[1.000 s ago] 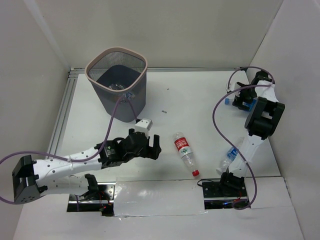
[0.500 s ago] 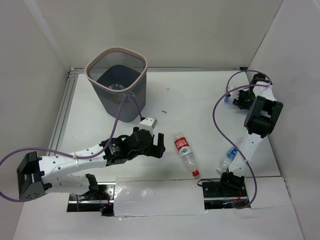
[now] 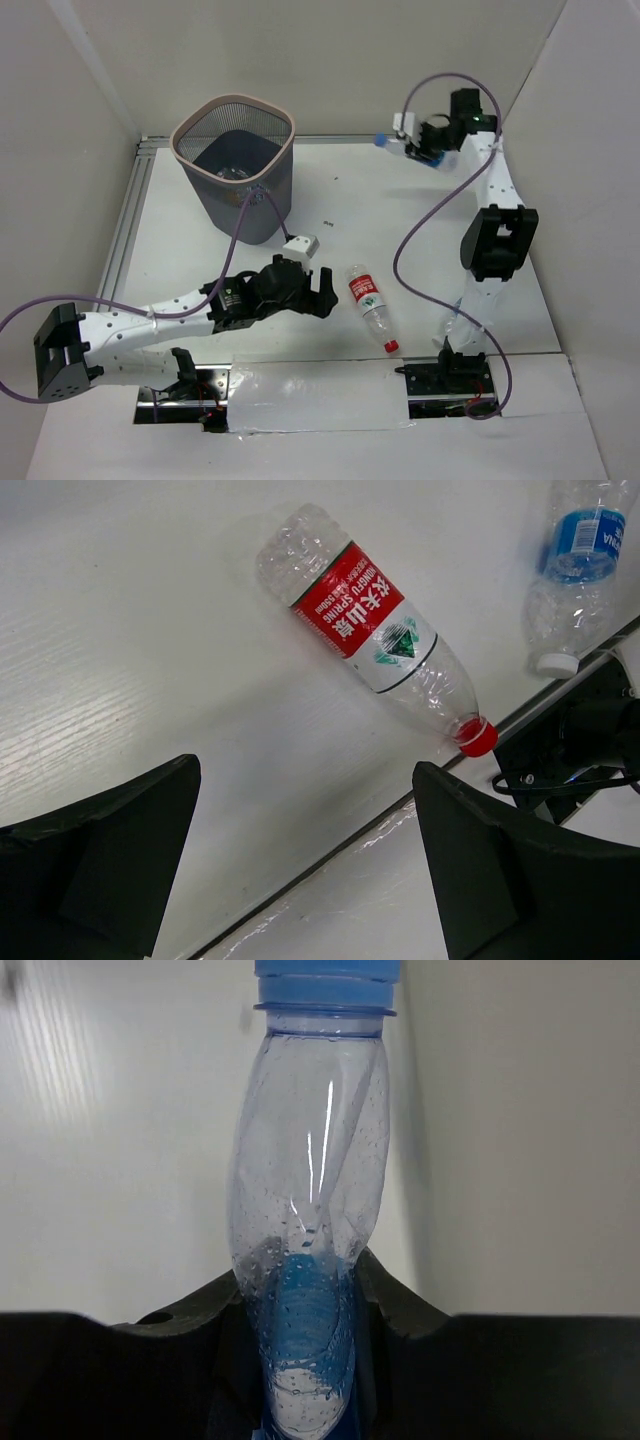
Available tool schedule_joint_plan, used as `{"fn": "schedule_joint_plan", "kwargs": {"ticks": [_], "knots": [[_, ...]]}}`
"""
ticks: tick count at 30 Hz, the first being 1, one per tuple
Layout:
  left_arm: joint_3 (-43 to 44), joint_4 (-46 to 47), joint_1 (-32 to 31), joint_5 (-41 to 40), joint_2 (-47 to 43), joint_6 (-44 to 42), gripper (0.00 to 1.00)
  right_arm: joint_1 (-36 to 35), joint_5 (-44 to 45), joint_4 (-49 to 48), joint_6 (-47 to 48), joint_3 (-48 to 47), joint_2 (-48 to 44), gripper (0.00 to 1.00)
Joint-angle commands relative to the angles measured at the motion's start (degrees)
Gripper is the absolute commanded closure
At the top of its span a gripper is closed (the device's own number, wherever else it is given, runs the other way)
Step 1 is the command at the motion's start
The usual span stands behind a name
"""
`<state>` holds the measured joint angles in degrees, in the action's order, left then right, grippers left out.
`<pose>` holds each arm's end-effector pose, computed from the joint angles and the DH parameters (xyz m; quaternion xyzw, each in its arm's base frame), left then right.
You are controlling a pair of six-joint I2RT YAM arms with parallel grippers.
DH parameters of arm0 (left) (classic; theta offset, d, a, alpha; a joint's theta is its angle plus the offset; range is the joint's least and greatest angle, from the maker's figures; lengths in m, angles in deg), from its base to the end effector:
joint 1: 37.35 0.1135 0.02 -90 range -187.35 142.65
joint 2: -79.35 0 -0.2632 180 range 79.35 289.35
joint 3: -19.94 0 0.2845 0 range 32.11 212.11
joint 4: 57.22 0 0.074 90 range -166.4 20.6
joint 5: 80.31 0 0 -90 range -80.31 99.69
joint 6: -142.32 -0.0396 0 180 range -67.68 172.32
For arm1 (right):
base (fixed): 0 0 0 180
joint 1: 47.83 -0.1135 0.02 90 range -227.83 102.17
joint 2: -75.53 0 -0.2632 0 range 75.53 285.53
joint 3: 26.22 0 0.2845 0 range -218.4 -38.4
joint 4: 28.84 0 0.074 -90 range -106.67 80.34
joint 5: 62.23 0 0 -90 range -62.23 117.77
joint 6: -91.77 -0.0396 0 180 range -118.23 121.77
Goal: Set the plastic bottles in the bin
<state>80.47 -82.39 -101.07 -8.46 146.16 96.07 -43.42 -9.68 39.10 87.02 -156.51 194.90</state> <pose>0.1414 -0.2585 0.2661 0.0734 0.8617 -0.3080 0.3966 0.4862 -0.0133 0.3083 -0.6582 0.6323 0.0288 0.4077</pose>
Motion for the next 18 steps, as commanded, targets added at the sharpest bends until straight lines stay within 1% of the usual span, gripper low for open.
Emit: {"fn": "schedule_joint_plan", "kwargs": {"ticks": [1, 2, 3, 4, 5, 6, 7, 8, 9, 10, 11, 12, 13, 14, 15, 16, 18], "knots": [[-2.12, 3.41, -0.61, 0.75, -1.32, -0.15, 0.00, -8.50, -11.42, -20.37, -24.16, -1.27, -13.61, 0.66], [-2.74, 3.41, -0.61, 0.75, -1.85, -0.15, 0.00, -10.19, -11.42, -32.18, -28.61, 0.58, -14.60, 0.66], [-3.35, 4.02, -0.61, 0.75, -2.46, -0.15, 0.00, -11.95, -10.81, -36.91, -32.39, 0.59, -14.61, 0.66], [-4.66, 4.03, -0.61, 0.75, -3.69, 0.46, 0.00, -15.01, -10.19, -40.61, -40.26, -1.06, -14.61, 0.66], [-5.29, 4.64, -0.61, 0.75, -4.22, 0.46, 0.00, -16.34, -10.18, -43.61, -44.17, -5.86, -12.95, 0.66], [-5.90, 5.17, -0.61, 0.75, -4.23, 1.07, 0.00, -17.66, -9.66, -48.69, -48.12, -8.52, -11.54, 0.66], [-5.91, 5.17, -0.61, 1.27, -5.01, 1.08, 0.00, -18.98, -9.66, -51.17, -55.21, -11.07, -10.22, 0.66], [-7.21, 5.17, -0.61, 1.28, -5.63, 1.08, 0.00, -22.74, -7.92, -56.77, -61.98, -15.01, -7.69, 0.66], [-7.23, 5.17, -0.61, 1.28, -5.63, 1.08, 0.00, -22.77, -7.90, -59.17, -62.05, -16.70, -6.44, 0.66], [-7.23, 5.17, -0.61, 1.28, -5.63, 1.08, 0.00, -23.99, -7.12, -61.37, -64.66, -18.37, -5.21, 0.66], [-7.23, 5.17, -0.61, 1.28, -6.24, 1.08, 0.00, -26.27, -6.50, -63.57, -70.08, -20.04, -3.72, 0.64], [-7.83, 5.17, -0.61, 1.28, -6.25, 1.08, 0.00, -27.25, -6.49, -67.59, -73.09, -23.19, -0.58, 0.62], [-7.84, 5.17, -0.61, 1.28, -6.77, 1.08, 0.00, -28.13, -6.49, -69.02, -76.08, -24.88, 1.20, 0.61], [-7.84, 5.78, -0.61, 1.28, -6.78, 1.08, 0.00, -29.79, -6.49, -70.08, -81.33, -26.55, 2.95, 0.59], [-8.36, 5.79, -0.61, 1.28, -6.78, 1.08, 0.00, -30.67, -6.49, -71.05, -83.30, -28.91, 6.10, 0.58], [-8.37, 5.79, -0.61, 1.28, -6.78, 1.08, 0.00, -31.64, -6.49, -71.58, -84.54, -28.94, 7.27, 0.56], [-8.37, 6.31, -0.61, 1.80, -6.78, 1.69, 0.00, -34.97, -6.49, -71.59, -82.90, -28.94, 8.59, 0.56]]}}
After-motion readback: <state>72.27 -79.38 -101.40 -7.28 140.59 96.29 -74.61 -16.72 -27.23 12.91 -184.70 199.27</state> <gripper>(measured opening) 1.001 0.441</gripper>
